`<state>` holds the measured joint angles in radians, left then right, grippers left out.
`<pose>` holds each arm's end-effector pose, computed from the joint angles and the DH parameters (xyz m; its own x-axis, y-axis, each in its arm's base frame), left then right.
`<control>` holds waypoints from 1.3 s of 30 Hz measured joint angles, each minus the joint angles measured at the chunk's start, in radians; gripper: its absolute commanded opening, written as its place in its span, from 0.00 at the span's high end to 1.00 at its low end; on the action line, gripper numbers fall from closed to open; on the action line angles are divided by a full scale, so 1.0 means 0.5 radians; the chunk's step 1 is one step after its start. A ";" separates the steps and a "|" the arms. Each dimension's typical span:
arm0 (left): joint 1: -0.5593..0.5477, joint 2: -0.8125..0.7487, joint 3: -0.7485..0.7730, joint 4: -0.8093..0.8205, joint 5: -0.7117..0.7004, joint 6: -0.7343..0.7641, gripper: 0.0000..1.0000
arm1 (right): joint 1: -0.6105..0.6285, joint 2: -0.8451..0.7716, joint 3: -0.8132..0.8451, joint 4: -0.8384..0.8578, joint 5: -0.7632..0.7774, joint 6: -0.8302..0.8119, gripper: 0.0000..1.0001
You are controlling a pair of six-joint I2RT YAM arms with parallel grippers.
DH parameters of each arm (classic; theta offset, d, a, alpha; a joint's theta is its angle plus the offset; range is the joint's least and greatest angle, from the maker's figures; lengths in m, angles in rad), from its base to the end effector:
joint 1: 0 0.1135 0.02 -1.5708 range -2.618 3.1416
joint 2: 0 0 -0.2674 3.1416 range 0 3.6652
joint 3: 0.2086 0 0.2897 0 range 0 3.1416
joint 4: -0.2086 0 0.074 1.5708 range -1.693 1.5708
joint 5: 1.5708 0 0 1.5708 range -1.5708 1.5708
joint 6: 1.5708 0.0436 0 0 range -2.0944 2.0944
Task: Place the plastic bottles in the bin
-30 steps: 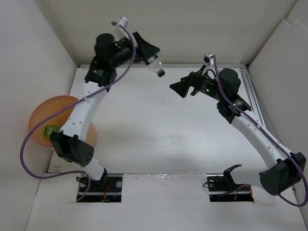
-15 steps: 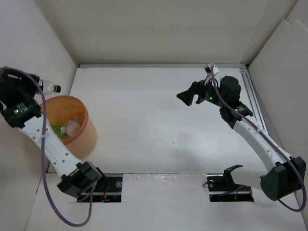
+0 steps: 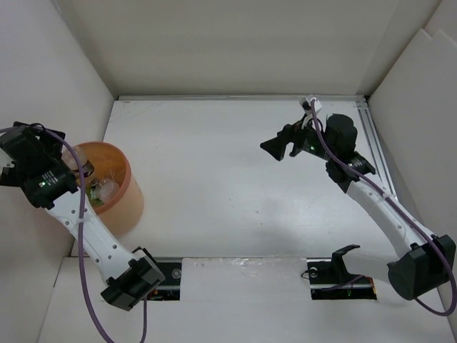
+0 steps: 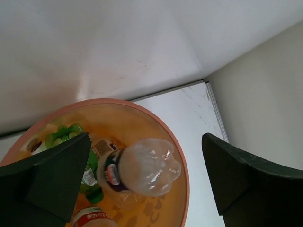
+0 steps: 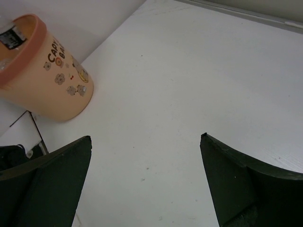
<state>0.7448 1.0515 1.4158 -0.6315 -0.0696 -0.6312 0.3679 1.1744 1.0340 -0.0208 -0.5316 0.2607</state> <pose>0.1774 0.1677 0.4717 0.2714 -0.5505 -0.7895 -0.7003 0.4498 -0.5543 0.2868 0.1342 0.3620 -0.3449 0.1052 -0.9327 -0.7120 0.6182 0.3330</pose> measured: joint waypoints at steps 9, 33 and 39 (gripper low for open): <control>-0.372 0.083 0.235 -0.003 0.136 0.166 0.00 | 0.062 -0.063 0.105 -0.273 0.216 -0.072 0.00; -2.638 -0.467 -0.659 0.300 0.805 0.729 0.00 | 0.629 -0.877 0.661 -1.615 1.860 -0.173 0.00; -2.638 -0.794 -0.723 0.372 0.936 0.746 0.00 | 0.629 -0.990 0.557 -1.717 1.856 -0.150 0.00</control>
<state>-0.5743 0.6544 1.0542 -0.4458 0.3985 -0.2581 0.6827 0.6792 1.3125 -0.8795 0.3965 0.1856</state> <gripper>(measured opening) 0.997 0.999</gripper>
